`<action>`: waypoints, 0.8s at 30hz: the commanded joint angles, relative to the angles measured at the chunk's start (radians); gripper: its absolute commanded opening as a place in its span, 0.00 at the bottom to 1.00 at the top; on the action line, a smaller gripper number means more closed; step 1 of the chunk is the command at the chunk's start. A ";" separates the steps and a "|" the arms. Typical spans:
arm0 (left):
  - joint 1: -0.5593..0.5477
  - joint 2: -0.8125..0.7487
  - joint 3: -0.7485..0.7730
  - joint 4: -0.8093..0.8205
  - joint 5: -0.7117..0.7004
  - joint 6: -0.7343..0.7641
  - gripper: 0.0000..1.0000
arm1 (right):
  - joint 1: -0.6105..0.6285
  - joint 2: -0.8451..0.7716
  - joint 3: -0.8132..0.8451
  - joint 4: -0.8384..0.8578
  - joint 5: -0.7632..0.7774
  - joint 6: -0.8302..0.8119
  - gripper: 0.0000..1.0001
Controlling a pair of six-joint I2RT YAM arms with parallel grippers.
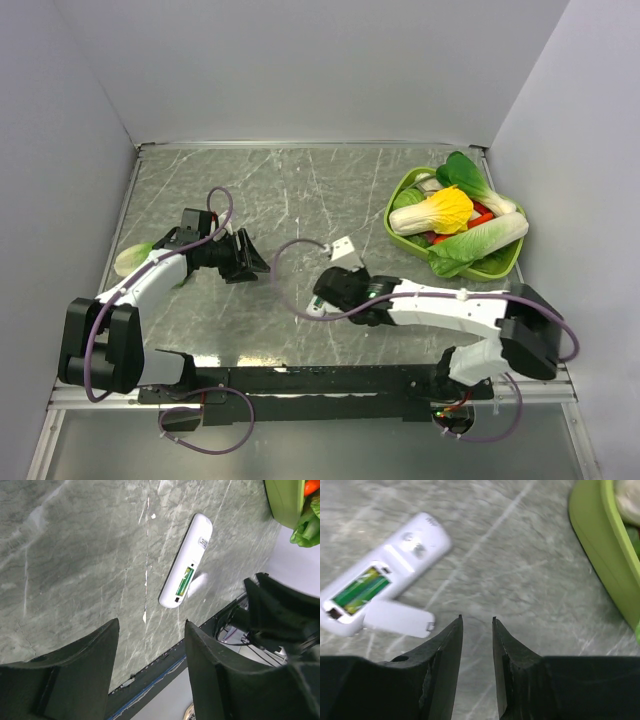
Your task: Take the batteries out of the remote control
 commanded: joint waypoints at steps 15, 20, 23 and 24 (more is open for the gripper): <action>0.008 -0.055 0.029 -0.017 -0.089 0.002 0.59 | -0.077 -0.109 -0.012 0.250 -0.367 0.061 0.49; 0.016 -0.158 0.075 -0.059 -0.445 -0.067 0.60 | -0.079 -0.187 -0.076 0.352 -0.360 0.058 0.63; 0.017 -0.170 0.134 -0.075 -0.575 -0.182 0.60 | -0.077 -0.247 -0.102 0.363 -0.344 0.035 0.75; 0.017 -0.167 0.147 -0.067 -0.615 -0.240 0.60 | -0.077 -0.271 -0.107 0.361 -0.335 0.029 0.81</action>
